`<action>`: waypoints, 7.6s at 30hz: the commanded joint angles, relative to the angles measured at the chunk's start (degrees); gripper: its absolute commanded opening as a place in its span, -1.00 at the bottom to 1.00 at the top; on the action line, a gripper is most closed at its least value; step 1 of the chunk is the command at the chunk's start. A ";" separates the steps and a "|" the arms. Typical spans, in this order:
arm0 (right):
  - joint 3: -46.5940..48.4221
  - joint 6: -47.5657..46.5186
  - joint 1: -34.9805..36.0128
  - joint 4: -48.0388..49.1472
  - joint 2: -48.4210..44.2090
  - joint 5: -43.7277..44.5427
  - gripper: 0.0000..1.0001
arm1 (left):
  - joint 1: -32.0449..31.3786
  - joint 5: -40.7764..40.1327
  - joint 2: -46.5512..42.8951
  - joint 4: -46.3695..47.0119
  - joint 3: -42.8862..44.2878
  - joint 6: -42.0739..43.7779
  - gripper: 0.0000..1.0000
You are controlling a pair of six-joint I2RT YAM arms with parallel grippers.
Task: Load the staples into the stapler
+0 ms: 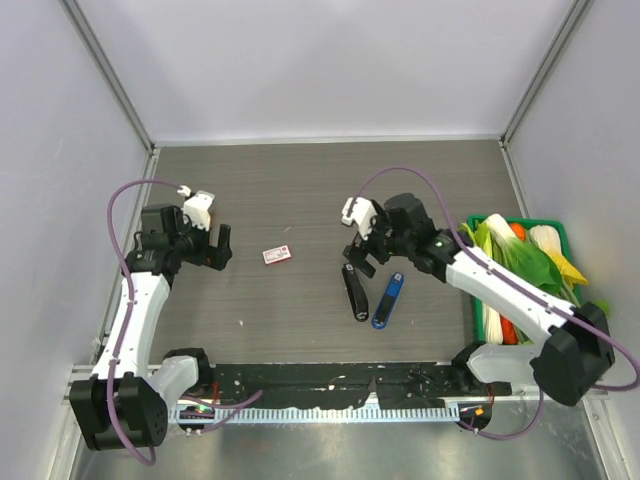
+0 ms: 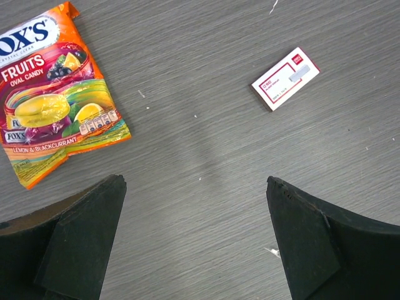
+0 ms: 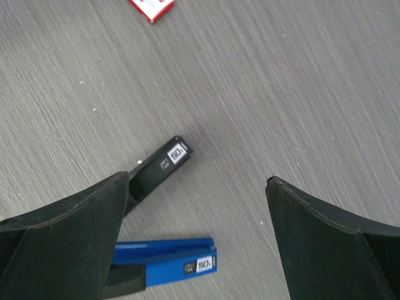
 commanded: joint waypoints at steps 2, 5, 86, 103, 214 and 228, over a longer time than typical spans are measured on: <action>6.13 -2.06 3.68 7.14 9.57 -0.19 0.91 | 0.18 2.90 -1.50 4.10 -1.05 -2.03 1.00; 10.70 -0.22 5.09 8.47 15.73 -0.98 0.90 | 0.27 3.70 -2.64 4.80 -2.11 -2.64 1.00; 71.00 -37.22 8.97 -31.52 71.57 -20.93 0.92 | 2.73 3.43 -2.74 7.53 -4.92 -3.26 1.00; 70.83 -31.59 7.91 -31.08 73.76 -25.59 0.72 | 2.82 3.35 -2.21 7.70 -4.92 -3.26 1.00; 23.01 3.31 4.57 17.52 41.95 -13.29 -0.11 | -9.22 44.48 52.28 40.66 14.24 -49.40 0.39; 21.61 0.58 5.45 18.75 41.86 -8.98 -0.10 | -10.36 46.15 52.81 41.01 14.24 -49.93 0.23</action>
